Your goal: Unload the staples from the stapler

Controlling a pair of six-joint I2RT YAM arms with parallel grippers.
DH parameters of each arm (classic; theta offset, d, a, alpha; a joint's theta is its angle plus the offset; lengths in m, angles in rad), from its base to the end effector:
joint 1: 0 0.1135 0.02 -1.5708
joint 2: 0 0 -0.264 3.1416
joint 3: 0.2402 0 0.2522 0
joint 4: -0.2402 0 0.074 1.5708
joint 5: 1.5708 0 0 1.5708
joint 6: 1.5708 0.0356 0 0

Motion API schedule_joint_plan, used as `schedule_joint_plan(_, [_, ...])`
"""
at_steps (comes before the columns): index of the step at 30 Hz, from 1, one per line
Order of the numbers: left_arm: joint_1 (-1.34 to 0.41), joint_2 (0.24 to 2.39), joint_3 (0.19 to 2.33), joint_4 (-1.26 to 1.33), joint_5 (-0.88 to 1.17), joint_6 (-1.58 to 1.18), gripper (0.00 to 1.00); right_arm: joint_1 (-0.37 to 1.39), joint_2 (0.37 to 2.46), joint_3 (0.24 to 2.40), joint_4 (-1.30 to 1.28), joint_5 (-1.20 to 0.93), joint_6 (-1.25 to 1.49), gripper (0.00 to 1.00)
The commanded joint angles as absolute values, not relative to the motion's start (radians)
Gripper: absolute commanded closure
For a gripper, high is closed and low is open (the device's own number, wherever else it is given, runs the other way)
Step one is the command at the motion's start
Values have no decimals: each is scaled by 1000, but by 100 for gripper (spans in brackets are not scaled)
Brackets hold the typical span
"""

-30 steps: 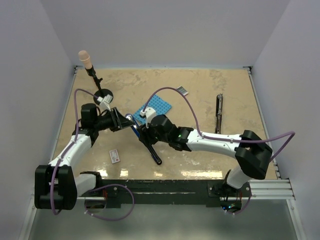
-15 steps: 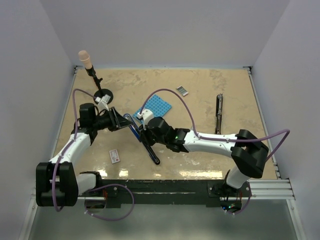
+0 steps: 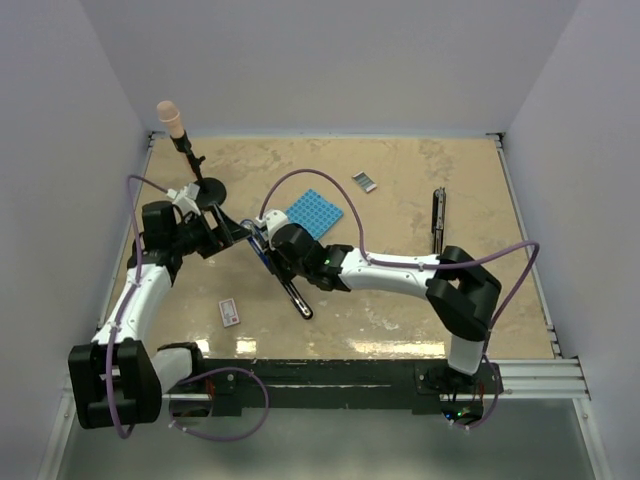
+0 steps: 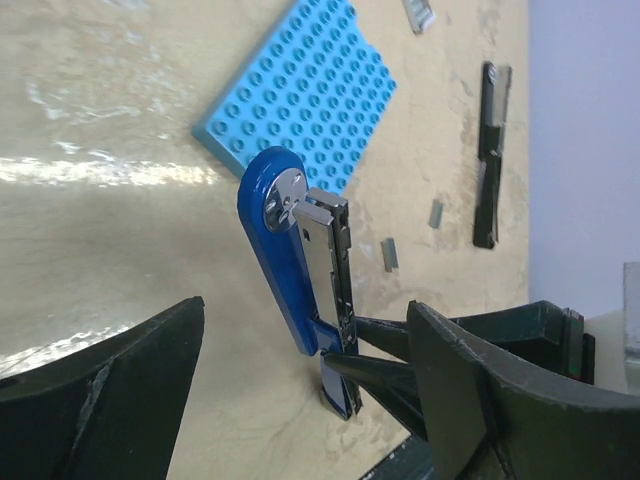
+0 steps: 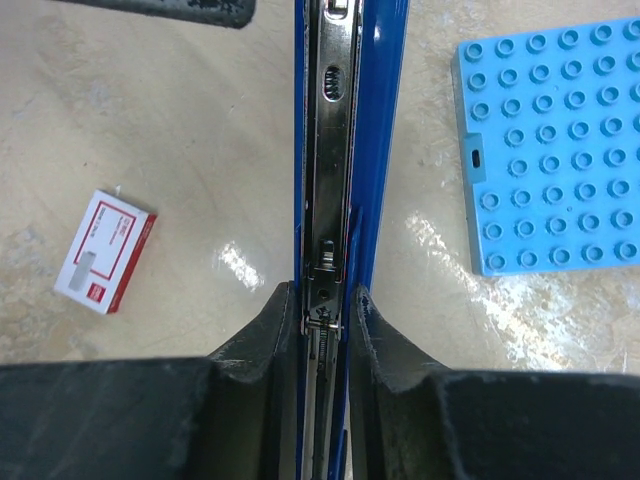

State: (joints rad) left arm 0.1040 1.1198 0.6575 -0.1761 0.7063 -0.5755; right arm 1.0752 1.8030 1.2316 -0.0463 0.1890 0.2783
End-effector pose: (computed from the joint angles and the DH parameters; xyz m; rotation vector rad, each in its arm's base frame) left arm 0.2333 0.0011 0.2353 -0.3458 2.1939 -1.0393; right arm 0.1999 0.3558 0.2253 -0.7643 2.0967 0.5559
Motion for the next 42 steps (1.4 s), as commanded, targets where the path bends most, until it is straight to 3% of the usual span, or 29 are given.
schedule_joint_plan(1, [117, 1048, 738, -296, 513, -496, 14, 1072, 1859, 1376, -15, 235, 252, 100])
schedule_joint_plan(7, [120, 879, 765, -380, 150, -480, 16, 1066, 1982, 1518, -38, 270, 258, 100])
schedule_joint_plan(16, [120, 687, 752, -403, 35, -491, 16, 1065, 2143, 1647, -71, 302, 284, 100])
schedule_joint_plan(19, [120, 696, 752, -406, 41, -489, 16, 1065, 2161, 1657, -74, 305, 293, 93])
schedule_joint_plan(27, [120, 706, 749, -411, 51, -488, 16, 1063, 2128, 1651, -81, 317, 302, 56])
schedule_joint_plan(36, [120, 703, 746, -413, 51, -489, 15, 1049, 2002, 1605, -110, 313, 293, 52])
schedule_joint_plan(42, [120, 696, 741, -411, 60, -485, 16, 933, 1884, 1530, -136, 336, 262, 40])
